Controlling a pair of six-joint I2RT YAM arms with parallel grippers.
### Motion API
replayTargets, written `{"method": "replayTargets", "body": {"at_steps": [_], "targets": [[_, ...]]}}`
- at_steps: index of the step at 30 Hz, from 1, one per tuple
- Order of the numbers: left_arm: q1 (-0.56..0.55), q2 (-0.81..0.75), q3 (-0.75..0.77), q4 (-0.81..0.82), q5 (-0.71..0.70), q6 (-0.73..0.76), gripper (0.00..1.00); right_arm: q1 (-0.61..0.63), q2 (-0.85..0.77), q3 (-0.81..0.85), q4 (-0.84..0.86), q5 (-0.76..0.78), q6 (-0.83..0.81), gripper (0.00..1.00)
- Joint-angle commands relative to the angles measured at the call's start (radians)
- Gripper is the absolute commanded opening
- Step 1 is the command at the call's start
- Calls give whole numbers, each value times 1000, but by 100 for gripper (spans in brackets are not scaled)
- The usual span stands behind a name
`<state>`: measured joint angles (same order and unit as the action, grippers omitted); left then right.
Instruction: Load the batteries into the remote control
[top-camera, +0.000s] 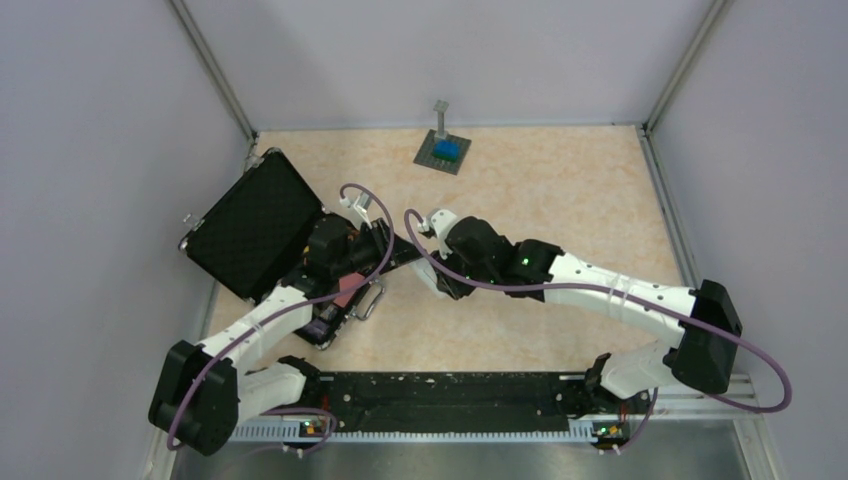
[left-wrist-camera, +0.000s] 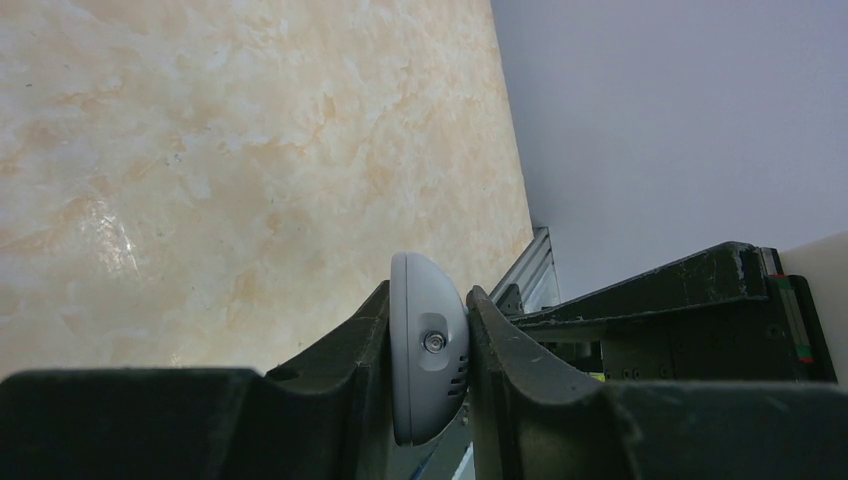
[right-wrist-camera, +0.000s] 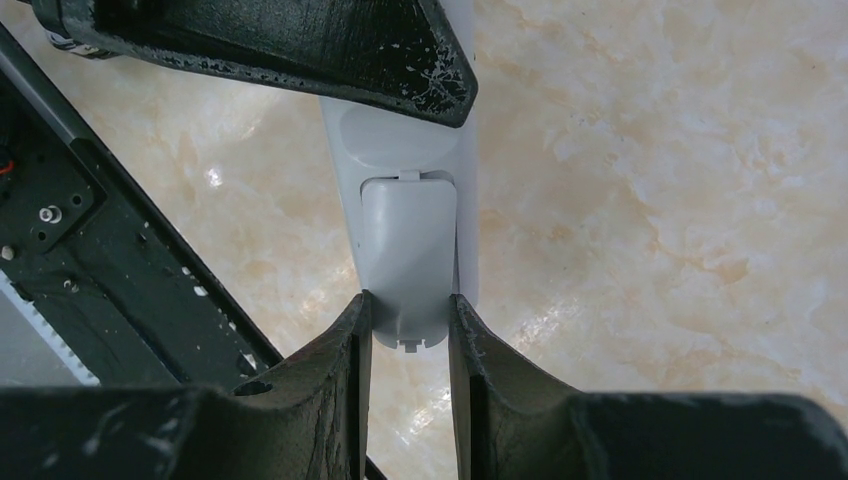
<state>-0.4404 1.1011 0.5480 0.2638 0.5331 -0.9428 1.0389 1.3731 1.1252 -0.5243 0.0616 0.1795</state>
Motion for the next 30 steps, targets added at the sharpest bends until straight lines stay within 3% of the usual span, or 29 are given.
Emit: {"method": "replayTargets", "body": {"at_steps": [1,30], "targets": [[-3,-35,13,51,1,5,0,14,-14,-22,4,-10,-2,20],[-5,-4,16,84,81,2,0,13,35,39,22,-35,-18,20]]}}
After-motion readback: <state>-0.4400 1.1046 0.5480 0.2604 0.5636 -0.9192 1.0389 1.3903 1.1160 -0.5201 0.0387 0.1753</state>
